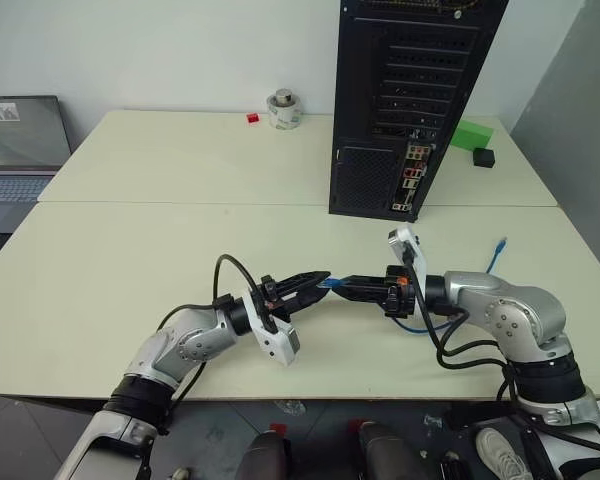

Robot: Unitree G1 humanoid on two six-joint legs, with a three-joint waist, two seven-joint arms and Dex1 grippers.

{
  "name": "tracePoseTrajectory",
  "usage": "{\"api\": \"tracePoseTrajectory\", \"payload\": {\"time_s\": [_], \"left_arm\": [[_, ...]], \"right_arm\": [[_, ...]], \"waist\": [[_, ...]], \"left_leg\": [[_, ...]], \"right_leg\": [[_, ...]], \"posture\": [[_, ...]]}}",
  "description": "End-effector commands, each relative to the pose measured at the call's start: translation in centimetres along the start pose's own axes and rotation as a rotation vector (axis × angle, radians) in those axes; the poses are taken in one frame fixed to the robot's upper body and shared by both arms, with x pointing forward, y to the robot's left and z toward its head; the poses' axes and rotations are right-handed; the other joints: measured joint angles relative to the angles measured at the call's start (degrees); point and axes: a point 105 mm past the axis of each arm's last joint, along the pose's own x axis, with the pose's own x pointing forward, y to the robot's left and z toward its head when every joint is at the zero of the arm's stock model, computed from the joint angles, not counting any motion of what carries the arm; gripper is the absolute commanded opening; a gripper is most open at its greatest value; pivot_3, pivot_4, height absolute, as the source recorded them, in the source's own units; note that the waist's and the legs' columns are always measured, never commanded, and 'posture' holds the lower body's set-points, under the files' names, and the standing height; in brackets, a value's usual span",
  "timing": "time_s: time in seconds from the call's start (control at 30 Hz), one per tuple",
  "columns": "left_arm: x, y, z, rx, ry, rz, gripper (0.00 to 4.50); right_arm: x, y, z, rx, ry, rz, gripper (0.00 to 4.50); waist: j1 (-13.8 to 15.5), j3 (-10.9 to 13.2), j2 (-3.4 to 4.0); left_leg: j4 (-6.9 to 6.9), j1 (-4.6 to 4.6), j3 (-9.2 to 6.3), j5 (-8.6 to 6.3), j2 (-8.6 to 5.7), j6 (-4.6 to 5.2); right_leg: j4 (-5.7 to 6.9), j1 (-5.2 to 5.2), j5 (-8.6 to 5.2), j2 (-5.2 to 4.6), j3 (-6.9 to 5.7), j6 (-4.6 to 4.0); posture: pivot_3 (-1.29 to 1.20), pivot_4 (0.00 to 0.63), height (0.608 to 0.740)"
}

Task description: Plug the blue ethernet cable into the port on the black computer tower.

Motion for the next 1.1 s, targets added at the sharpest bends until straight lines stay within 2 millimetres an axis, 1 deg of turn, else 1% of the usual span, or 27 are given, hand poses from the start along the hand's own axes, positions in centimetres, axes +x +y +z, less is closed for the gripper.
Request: {"api": "tracePoseTrajectory", "payload": {"time_s": [0.03, 0.07, 0.2, 0.23, 0.27, 0.33, 0.4, 0.47, 0.53, 0.67, 0.77, 0.83, 0.93, 1.1], "left_arm": [[-0.1, 0.3, 0.3, -0.099, 0.007, 0.024, 2.1], [-0.1, 0.5, 0.1, -0.14, 0.022, 0.042, 2.19], [-0.5, 2.1, -1.0, -0.229, 0.088, 0.136, 2.97], [-0.8, 2.2, -1.4, -0.257, 0.116, 0.144, 3.2], [-0.9, 2.2, -1.6, -0.277, 0.135, 0.147, 3.3], [-1.2, 1.9, -2.6, -0.41, 0.216, 0.182, 3.78], [-1.0, 2.1, -3.1, -0.572, 0.271, 0.239, 4.24], [-0.2, 2.3, -2.9, -0.71, 0.281, 0.261, 4.28], [0.9, 3.2, -2.7, -0.835, 0.275, 0.306, 4.28], [2.5, 4.5, -2.5, -0.947, 0.29, 0.354, 4.28], [3.1, 4.5, -3.1, -1.043, 0.346, 0.356, 4.28], [3.6, 4.7, -3.5, -1.086, 0.374, 0.352, 4.28], [5.0, 5.7, -3.1, -1.119, 0.36, 0.335, 4.28], [6.3, 7.0, -2.4, -1.127, 0.363, 0.309, 4.28]], "right_arm": [[-0.1, 0.3, 1.2, -0.053, -0.022, 0.009, 0.01], [-0.1, 0.2, 1.3, -0.055, -0.023, 0.005, 0.01], [-0.4, -0.3, 1.6, -0.059, -0.032, -0.026, 0.01], [-0.7, -0.5, 1.9, -0.062, -0.047, -0.041, 0.01], [-0.9, -0.6, 2.1, -0.063, -0.058, -0.051, 0.01], [-1.6, -1.1, 2.8, -0.08, -0.09, -0.1, 0.01], [-2.4, -2.2, 3.7, -0.121, -0.135, -0.215, 0.01], [-3.2, -3.2, 4.4, -0.214, -0.146, -0.338, 0.01], [-3.7, -4.2, 5.5, -0.3, -0.18, -0.483, 0.01], [-4.4, -5.8, 7.3, -0.361, -0.279, -0.729, 0.01], [-4.8, -6.9, 8.1, -0.382, -0.334, -0.89, 0.01], [-5.2, -7.9, 8.5, -0.371, -0.382, -1.01, 0.01], [-5.3, -9.1, 8.9, -0.346, -0.449, -1.144, 0.01], [-5.8, -10.3, 9.1, -0.308, -0.496, -1.254, 0.01]], "waist": [[-0.1, 0.0, 0.0], [-0.1, 0.0, 0.0], [-0.1, 0.0, 0.0], [-0.1, 0.0, 0.0], [-0.1, 0.0, 0.0], [-0.1, 0.0, 0.01], [-0.1, 0.0, 0.0], [-0.1, 0.0, 0.0], [-0.1, 0.0, 0.0], [-0.1, 0.0, -0.01], [-0.3, 0.0, 0.0], [-0.3, 0.0, 0.0], [-0.2, 0.0, 0.0], [-0.1, 0.0, 0.0]], "left_leg": [[0.0, 0.0, 0.0, 0.0, 0.0, 0.0], [0.0, 0.0, 0.01, 0.0, 0.0, 0.0], [0.0, 0.0, -0.03, 0.0, 0.01, 0.0], [0.0, 0.0, -0.04, 0.0, 0.0, 0.0], [0.0, 0.0, -0.03, 0.0, 0.0, 0.0], [0.0, -0.02, -0.03, 0.0, -0.01, 0.0], [0.0, -0.02, -0.02, 0.0, -0.01, 0.0], [0.01, -0.03, -0.04, 0.0, -0.01, 0.0], [0.04, -0.08, -0.08, 0.0, -0.02, 0.0], [0.05, -0.11, -0.08, 0.0, -0.03, -0.01], [0.04, -0.09, -0.05, 0.01, -0.01, -0.01], [0.02, -0.06, -0.03, 0.01, 0.01, -0.02], [0.02, -0.05, -0.01, 0.02, 0.03, -0.03], [0.02, -0.09, 0.05, 0.02, -0.04, -0.04]], "right_leg": [[0.0, 0.0, 0.0, 0.0, 0.0, 0.0], [0.0, 0.0, 0.0, 0.0, 0.01, 0.0], [0.0, 0.0, 0.0, 0.0, -0.01, 0.0], [0.0, 0.0, 0.0, 0.01, -0.02, 0.0], [0.0, 0.0, 0.0, 0.01, -0.01, 0.0], [-0.01, 0.0, 0.0, 0.01, -0.01, 0.0], [-0.01, 0.0, 0.0, 0.01, 0.0, 0.0], [-0.01, 0.0, 0.0, 0.01, -0.02, 0.01], [-0.01, -0.01, -0.01, 0.04, -0.05, 0.01], [-0.01, -0.01, -0.01, 0.09, -0.03, 0.02], [0.01, -0.03, -0.01, 0.18, 0.03, 0.02], [0.02, -0.05, -0.01, 0.3, 0.07, 0.01], [0.03, -0.06, 0.0, 0.33, 0.1, 0.01], [-0.02, -0.06, 0.0, 0.28, 0.15, 0.01]], "posture": [[0.0, 0.15, 0.74], [0.0, 0.15, 0.74], [0.0, 0.15, 0.74], [0.0, 0.15, 0.74], [0.0, 0.15, 0.74], [0.0, 0.15, 0.74], [0.0, 0.15, 0.74], [0.0, 0.15, 0.74], [0.0, 0.15, 0.74], [0.0, 0.15, 0.74], [0.0, 0.15, 0.74], [0.0, 0.15, 0.74], [0.0, 0.15, 0.74], [0.0, 0.15, 0.74]]}}
